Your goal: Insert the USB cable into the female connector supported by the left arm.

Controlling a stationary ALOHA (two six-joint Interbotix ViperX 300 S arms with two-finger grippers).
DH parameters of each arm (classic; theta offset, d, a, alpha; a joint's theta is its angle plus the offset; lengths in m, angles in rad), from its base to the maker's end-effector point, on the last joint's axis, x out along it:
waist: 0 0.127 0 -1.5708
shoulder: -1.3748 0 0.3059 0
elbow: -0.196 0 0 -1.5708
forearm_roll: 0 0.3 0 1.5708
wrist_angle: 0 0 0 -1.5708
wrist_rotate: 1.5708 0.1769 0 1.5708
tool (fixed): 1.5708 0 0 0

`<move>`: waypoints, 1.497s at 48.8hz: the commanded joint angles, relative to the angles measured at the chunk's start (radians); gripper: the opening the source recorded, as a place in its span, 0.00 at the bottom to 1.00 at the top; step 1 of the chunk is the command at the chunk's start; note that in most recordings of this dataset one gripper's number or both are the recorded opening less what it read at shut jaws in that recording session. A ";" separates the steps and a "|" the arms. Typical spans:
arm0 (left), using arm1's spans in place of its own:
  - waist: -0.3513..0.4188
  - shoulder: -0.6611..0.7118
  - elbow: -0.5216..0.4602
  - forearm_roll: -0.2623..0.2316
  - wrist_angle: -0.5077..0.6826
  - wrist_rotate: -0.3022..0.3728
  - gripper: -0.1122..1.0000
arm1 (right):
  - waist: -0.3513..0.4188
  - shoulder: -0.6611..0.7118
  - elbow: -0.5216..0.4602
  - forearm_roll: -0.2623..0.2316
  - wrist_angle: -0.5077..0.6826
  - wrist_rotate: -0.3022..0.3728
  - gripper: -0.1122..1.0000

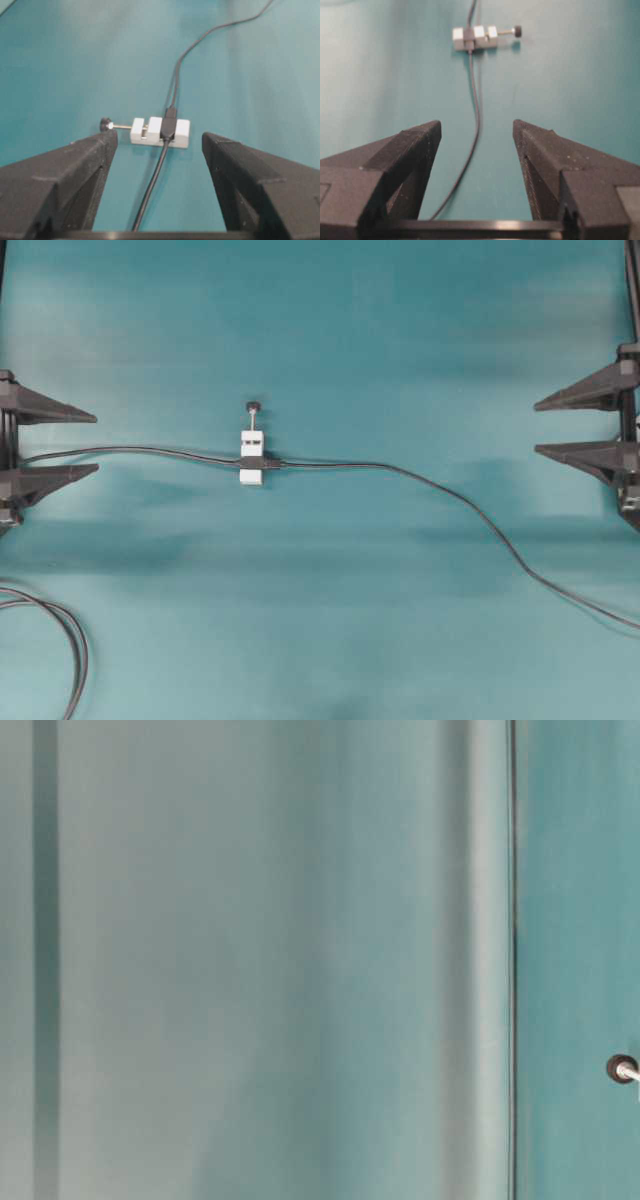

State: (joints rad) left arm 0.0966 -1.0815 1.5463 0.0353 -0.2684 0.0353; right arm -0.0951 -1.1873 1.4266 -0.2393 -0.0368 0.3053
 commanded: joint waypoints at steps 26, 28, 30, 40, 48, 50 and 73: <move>0.000 0.002 0.025 0.002 0.034 0.017 0.88 | -0.002 0.006 0.078 -0.003 -0.008 -0.020 0.69; 0.000 0.002 0.025 0.002 0.034 0.017 0.88 | -0.003 0.006 0.078 -0.003 -0.006 -0.020 0.69; 0.000 0.002 0.025 0.002 0.034 0.017 0.88 | -0.003 0.006 0.078 -0.003 -0.002 -0.020 0.69; 0.000 0.002 0.025 0.002 0.034 0.017 0.88 | -0.002 0.005 0.080 -0.003 0.012 -0.020 0.69; 0.000 0.002 0.025 0.002 0.034 0.017 0.88 | -0.002 0.006 0.080 -0.003 0.012 -0.018 0.69; 0.000 0.002 0.025 0.002 0.034 0.017 0.88 | -0.003 0.006 0.080 -0.003 0.012 -0.020 0.69; 0.000 0.002 0.025 0.002 0.034 0.017 0.88 | -0.003 0.005 0.080 -0.003 0.012 -0.020 0.69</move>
State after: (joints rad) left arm 0.0966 -1.0845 1.5815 0.0353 -0.2301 0.0414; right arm -0.0966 -1.1888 1.5217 -0.2408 -0.0199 0.2838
